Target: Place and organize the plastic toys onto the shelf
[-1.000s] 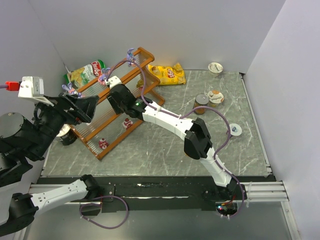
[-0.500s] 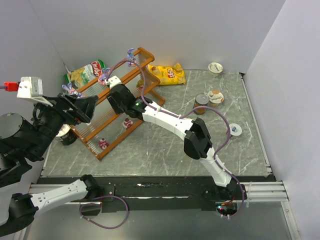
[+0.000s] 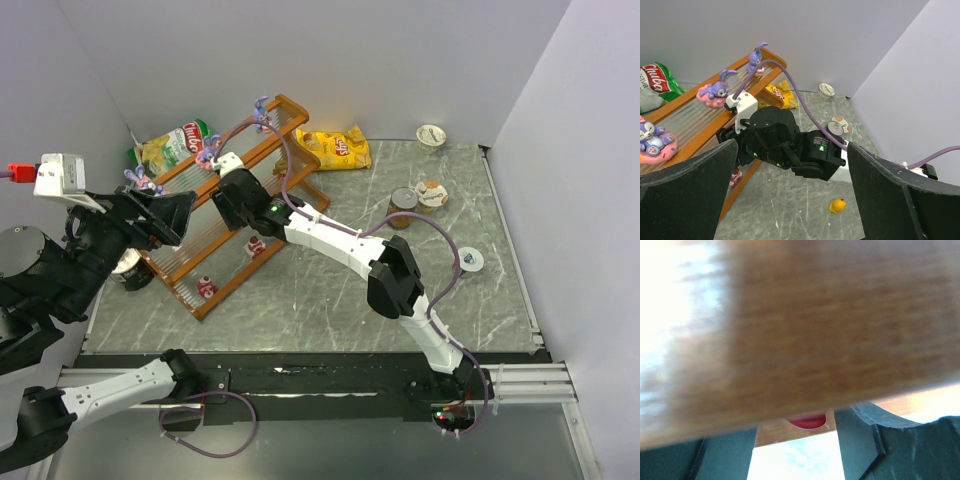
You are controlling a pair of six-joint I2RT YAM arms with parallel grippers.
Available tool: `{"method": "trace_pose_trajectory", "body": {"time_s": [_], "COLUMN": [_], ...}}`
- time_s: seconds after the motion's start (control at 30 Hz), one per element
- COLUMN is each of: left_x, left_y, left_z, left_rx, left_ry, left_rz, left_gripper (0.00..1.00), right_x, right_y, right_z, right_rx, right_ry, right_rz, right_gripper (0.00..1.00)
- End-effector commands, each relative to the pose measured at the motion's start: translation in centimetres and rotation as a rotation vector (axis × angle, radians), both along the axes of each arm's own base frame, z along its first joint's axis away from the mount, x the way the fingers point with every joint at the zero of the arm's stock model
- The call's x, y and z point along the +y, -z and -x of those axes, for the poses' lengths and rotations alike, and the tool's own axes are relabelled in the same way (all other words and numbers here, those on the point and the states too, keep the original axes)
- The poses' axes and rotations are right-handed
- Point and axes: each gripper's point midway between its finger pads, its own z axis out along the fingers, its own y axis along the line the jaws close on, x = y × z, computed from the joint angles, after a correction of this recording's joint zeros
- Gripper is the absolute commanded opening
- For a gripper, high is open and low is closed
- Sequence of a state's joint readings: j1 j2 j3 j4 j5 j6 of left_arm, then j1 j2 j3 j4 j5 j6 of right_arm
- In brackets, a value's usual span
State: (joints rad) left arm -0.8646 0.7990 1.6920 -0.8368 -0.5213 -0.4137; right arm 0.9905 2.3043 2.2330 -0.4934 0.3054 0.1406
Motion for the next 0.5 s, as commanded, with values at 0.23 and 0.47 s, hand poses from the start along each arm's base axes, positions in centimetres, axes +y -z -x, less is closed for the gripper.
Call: {"method": "trace_pose_trajectory", "body": {"time_s": [0.23,0.47], "left_x": [0.4,0.4], "left_y": [-0.6,-0.6], "left_z": [0.1,0.1], "left_rx": [-0.01,-0.01], "left_ry": [-0.012,-0.012], "left_rz": [0.022,0.022], "left_gripper": [0.96,0.96], "right_x": [-0.4,-0.6], "right_y": [-0.1,-1.8], "right_z": [-0.5,-0.2], "right_rx": [-0.003,-0.032], "right_ry": [0.032,0.03], "right_rz": [-0.006,-0.043], "right_gripper": [0.84,0.91]}}
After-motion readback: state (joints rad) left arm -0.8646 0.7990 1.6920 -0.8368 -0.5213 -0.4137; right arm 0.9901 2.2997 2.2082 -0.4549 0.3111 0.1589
